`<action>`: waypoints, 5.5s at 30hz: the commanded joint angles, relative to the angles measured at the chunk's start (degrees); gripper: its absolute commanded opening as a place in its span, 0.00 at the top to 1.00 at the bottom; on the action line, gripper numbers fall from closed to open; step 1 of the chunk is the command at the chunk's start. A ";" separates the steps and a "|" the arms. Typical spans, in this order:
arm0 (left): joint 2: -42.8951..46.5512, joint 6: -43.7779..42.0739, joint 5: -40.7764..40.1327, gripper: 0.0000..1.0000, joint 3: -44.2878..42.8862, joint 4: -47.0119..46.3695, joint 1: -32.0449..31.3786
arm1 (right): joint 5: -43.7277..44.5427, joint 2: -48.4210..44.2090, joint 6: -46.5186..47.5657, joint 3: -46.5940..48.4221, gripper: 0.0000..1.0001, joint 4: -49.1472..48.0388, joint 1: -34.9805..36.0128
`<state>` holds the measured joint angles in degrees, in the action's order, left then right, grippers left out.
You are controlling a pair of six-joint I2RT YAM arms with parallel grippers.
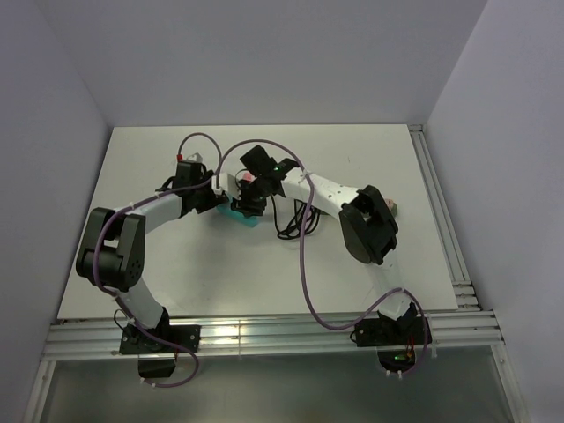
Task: Insert the plug
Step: Insert the plug into the socket.
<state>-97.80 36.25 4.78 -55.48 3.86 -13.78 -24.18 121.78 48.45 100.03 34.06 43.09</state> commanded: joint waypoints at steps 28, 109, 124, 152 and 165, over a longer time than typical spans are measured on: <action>-5.21 -2.50 0.06 0.57 0.82 2.38 1.74 | 6.17 4.70 -2.83 -0.27 1.00 6.90 -0.64; -7.85 -3.55 7.62 0.63 0.99 0.27 -0.72 | 16.81 25.09 -22.96 28.64 1.00 12.08 6.66; -7.58 -2.41 11.83 0.63 1.95 -1.92 0.07 | 19.18 19.83 -26.65 21.72 1.00 7.96 6.39; -8.73 4.00 26.43 0.64 7.23 -13.35 4.99 | 19.09 19.37 -29.46 23.69 1.00 11.98 4.37; -8.90 3.92 25.72 0.64 6.97 -13.00 4.99 | 13.99 18.33 -30.34 22.59 0.94 11.31 4.02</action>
<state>-104.49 39.68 22.33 -51.07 -20.25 -6.39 -9.04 137.47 18.90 127.66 52.27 47.94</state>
